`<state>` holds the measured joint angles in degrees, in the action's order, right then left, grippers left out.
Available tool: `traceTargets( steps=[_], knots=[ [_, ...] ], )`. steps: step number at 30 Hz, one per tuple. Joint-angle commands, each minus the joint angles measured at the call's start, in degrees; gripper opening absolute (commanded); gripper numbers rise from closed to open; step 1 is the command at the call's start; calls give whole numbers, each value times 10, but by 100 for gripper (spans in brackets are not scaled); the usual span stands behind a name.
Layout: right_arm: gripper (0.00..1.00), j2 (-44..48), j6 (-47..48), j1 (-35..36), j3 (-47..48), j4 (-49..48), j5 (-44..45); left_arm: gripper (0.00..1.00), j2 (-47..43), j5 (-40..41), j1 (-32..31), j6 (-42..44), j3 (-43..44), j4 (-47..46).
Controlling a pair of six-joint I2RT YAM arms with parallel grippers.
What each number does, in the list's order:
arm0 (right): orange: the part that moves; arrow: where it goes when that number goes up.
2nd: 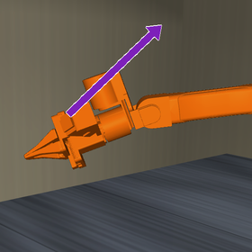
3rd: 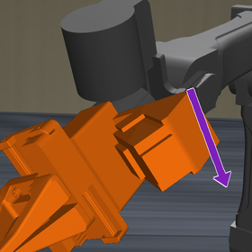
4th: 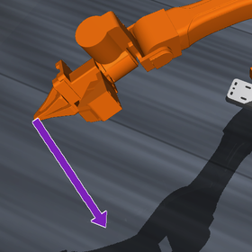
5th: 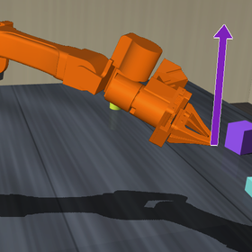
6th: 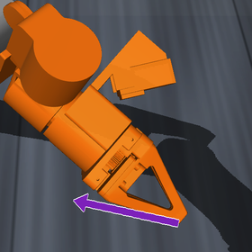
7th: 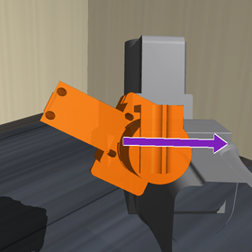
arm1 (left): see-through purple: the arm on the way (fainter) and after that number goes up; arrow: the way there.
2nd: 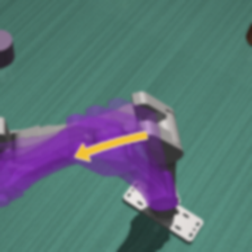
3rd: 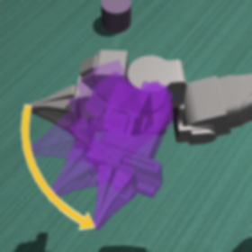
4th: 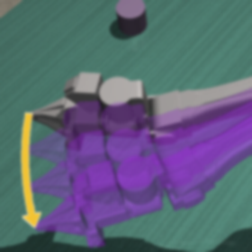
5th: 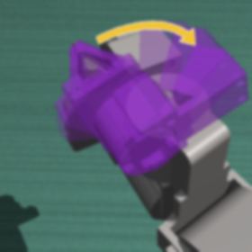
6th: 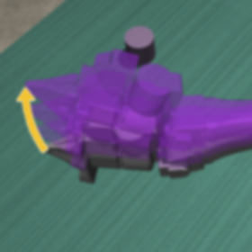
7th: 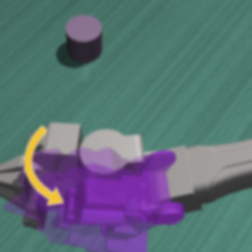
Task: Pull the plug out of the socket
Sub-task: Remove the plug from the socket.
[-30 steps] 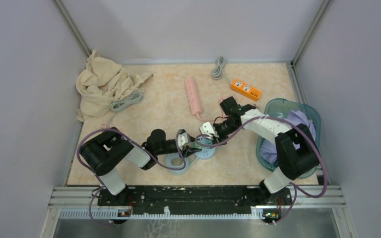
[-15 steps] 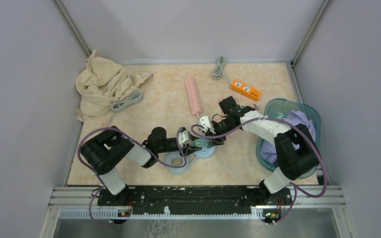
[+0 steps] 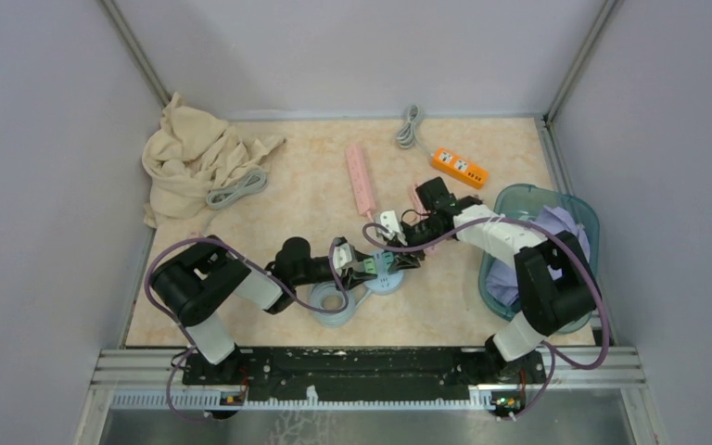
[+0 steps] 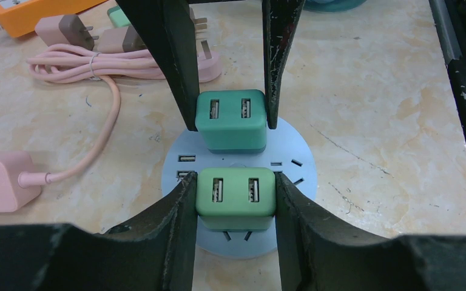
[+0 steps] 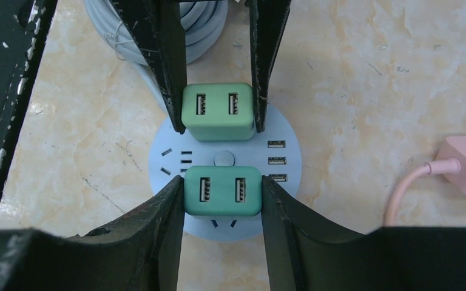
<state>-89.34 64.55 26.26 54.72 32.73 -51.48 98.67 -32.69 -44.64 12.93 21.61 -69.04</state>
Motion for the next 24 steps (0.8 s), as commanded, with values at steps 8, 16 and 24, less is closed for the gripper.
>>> traceTargets(
  steps=[8,16,24],
  knots=[
    [0,24,135,13,17,57,-102,0,22,-30,3,8,-5,18],
    [0,22,-1,48,11,-54,-116,0,26,-36,3,6,3,24],
    [0,22,-63,-14,12,-93,-120,0,30,-33,3,10,-3,22]
  ],
)
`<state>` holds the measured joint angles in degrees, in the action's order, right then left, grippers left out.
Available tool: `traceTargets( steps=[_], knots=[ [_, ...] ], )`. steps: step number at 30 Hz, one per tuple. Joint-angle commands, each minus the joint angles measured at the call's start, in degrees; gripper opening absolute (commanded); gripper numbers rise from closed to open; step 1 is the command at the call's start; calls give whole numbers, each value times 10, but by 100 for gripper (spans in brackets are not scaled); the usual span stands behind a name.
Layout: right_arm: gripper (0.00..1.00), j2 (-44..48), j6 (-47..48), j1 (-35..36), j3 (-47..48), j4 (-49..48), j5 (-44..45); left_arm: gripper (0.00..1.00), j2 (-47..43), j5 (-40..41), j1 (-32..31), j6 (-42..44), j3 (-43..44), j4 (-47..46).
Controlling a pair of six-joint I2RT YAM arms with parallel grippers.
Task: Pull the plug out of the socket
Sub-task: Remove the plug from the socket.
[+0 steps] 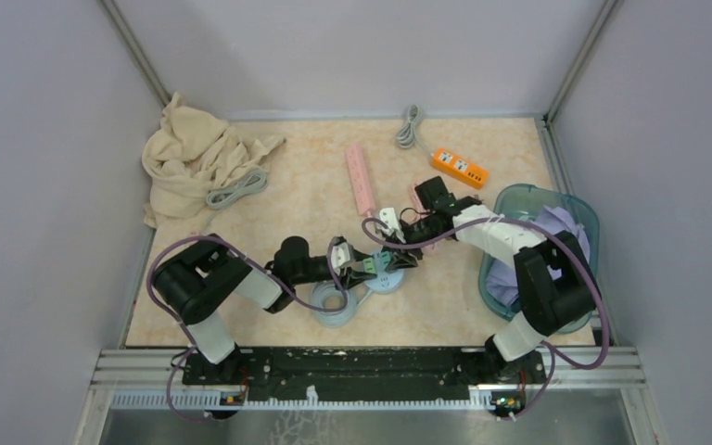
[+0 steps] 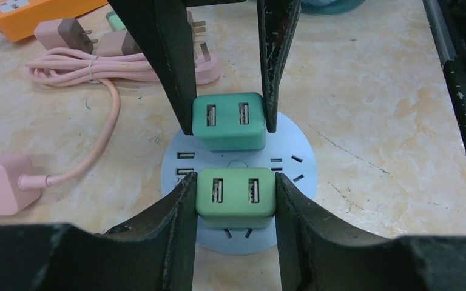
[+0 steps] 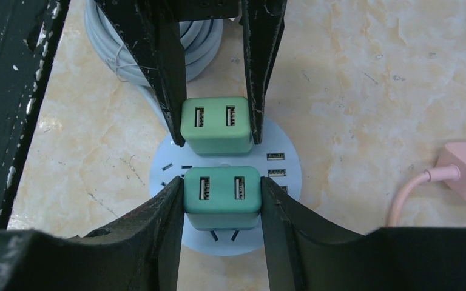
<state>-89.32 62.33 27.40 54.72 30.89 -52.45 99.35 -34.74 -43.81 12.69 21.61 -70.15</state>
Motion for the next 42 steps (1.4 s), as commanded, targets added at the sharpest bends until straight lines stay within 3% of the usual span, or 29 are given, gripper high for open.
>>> traceTargets(
  steps=[1,5,13,16,22,30,38,42],
  knots=[
    [0,24,-36,-40,12,-70,-111,0,24,-13,-6,12,-4,32],
    [0,31,1,-67,12,-43,-108,0,28,-13,-4,8,-4,27],
    [0,19,187,-69,27,119,-150,0,27,-13,-4,6,-1,30],
    [0,19,197,-49,28,128,-161,0,29,-14,-4,5,3,34],
    [0,21,101,-14,18,47,-164,0,31,-17,-4,5,11,45],
    [0,50,-121,-14,-26,-180,-124,0,35,-17,-4,7,15,53],
    [0,49,-127,-68,-23,-175,-139,0,34,-15,-4,10,10,56],
    [0,52,-60,-83,-16,-122,-152,0,34,-16,-3,8,10,55]
  ],
)
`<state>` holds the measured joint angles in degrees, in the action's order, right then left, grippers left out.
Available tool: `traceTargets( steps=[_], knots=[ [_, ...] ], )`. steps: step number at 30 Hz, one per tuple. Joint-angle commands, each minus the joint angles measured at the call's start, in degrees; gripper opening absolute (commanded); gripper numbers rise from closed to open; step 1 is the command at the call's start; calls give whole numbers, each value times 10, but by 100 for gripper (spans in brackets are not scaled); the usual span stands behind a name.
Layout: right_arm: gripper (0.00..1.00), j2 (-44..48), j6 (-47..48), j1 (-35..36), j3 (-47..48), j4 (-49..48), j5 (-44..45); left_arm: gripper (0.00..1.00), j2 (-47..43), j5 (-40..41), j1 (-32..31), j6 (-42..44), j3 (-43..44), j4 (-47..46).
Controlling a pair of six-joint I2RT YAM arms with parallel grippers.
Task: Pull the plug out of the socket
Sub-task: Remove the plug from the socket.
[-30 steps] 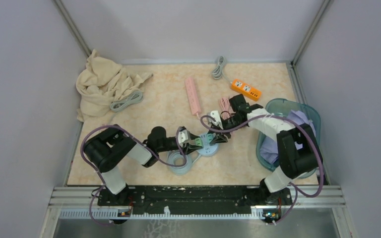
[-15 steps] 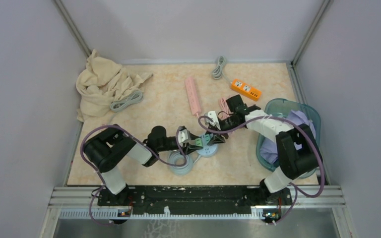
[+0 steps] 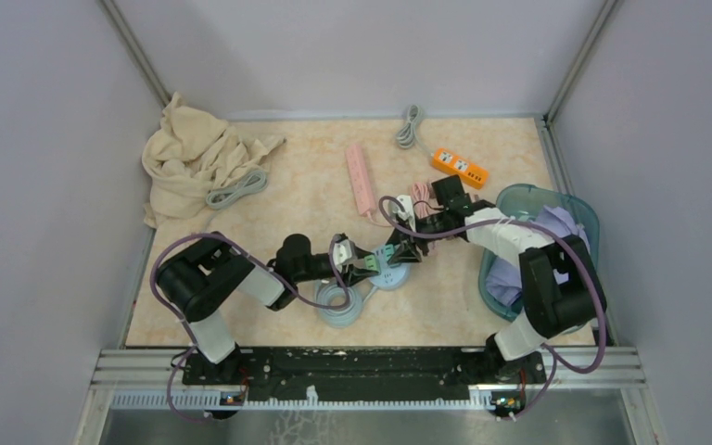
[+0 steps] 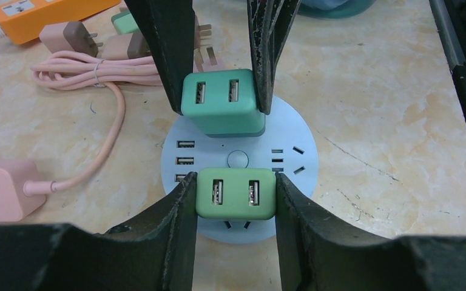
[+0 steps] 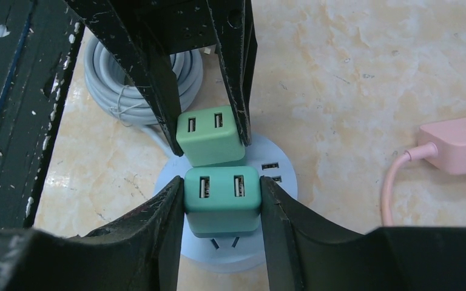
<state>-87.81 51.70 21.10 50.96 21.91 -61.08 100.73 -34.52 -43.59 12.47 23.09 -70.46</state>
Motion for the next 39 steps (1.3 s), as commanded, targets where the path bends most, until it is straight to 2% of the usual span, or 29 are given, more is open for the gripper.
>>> traceTargets(
  steps=[1,3,6,13,16,19,27,32,39],
  knots=[
    [0,36,78,-21,25,-4,-71,0,20,-18,-5,10,-4,59],
    [0,32,153,-22,38,62,-84,0,19,-19,-3,10,-4,62],
    [0,27,215,-23,54,138,-112,0,17,-20,-1,9,-5,63],
    [0,30,224,-26,64,155,-131,0,19,-22,0,7,-2,66],
    [0,33,184,-31,67,131,-123,0,19,-23,0,2,-1,66],
    [0,39,104,-40,68,78,-89,0,20,-23,0,-5,1,66],
    [0,49,-53,-71,67,-26,61,0,21,-26,0,-17,1,63],
    [0,44,-104,-82,74,-53,147,0,21,-26,0,-23,1,61],
    [0,24,-124,-83,90,-58,269,0,20,-26,0,-27,-1,61]
  ],
)
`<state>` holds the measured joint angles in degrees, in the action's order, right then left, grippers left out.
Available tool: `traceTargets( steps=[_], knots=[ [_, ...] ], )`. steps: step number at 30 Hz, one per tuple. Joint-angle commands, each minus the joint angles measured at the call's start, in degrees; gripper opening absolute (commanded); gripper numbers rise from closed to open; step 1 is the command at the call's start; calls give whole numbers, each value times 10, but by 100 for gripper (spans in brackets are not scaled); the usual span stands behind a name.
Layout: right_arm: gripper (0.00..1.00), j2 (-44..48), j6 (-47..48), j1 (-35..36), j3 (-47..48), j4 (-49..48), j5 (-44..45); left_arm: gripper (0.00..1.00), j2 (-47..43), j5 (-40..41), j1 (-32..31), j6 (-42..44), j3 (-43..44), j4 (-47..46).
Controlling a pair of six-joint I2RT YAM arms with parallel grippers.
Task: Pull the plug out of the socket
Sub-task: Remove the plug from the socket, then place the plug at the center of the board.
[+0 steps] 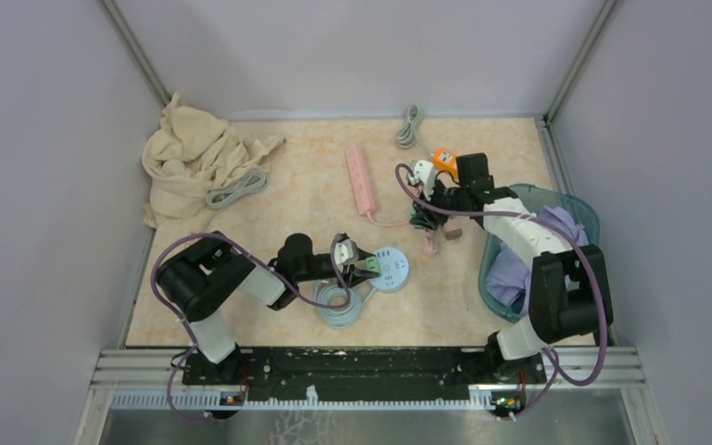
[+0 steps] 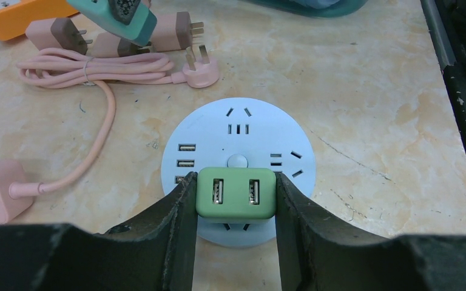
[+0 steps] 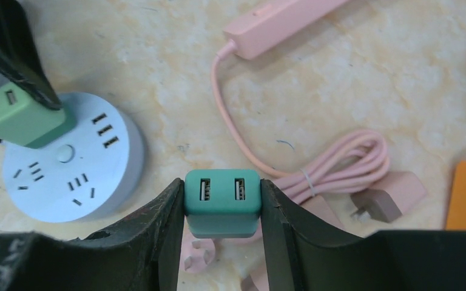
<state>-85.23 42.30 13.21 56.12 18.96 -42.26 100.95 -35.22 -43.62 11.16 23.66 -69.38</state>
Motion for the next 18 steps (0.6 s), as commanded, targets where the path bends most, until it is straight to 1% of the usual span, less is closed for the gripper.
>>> traceTargets(
  steps=[1,4,13,14,18],
  knots=[
    [0,-5,-34,-4,42,-27,96,0,18,-18,1,-15,-6,50],
    [0,-19,-40,-4,55,-17,132,0,18,-18,1,-16,-6,50],
    [6,-78,-45,-4,104,40,196,0,17,-15,0,-20,-7,49],
    [9,-84,-47,-4,110,46,201,0,16,-14,0,-21,-7,49],
    [26,-90,-51,-4,119,55,222,1,14,-13,0,-24,-7,48]
  ],
)
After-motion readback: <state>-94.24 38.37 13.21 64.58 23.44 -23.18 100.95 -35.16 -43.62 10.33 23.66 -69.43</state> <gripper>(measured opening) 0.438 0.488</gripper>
